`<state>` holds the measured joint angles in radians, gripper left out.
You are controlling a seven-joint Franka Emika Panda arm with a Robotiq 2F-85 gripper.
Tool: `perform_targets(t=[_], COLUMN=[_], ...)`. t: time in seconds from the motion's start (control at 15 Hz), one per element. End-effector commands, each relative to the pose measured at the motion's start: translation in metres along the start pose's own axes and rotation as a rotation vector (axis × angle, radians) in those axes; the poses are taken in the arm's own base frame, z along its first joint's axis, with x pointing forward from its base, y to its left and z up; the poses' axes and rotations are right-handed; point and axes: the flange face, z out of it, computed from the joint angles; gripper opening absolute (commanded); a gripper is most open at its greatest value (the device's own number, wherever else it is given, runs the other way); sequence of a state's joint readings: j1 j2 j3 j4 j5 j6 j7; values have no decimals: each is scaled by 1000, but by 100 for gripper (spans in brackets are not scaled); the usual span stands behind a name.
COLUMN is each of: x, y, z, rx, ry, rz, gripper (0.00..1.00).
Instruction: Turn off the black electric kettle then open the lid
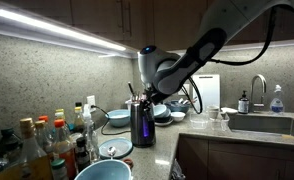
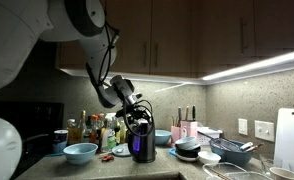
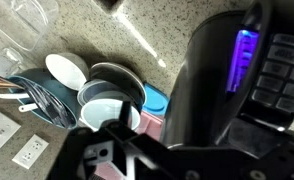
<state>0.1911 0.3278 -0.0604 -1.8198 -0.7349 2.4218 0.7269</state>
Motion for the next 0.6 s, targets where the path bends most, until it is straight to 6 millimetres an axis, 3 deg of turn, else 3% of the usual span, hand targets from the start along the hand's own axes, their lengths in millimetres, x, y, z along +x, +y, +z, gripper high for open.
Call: perform_targets(t=[0.0,0.27,0.53], x=[1,5,6], y=[-15,-25,-26], z=[-12,-28,-26], rx=[19,21,6], ry=[66,132,125], rz=[-45,-70,-73], gripper=[100,100,100])
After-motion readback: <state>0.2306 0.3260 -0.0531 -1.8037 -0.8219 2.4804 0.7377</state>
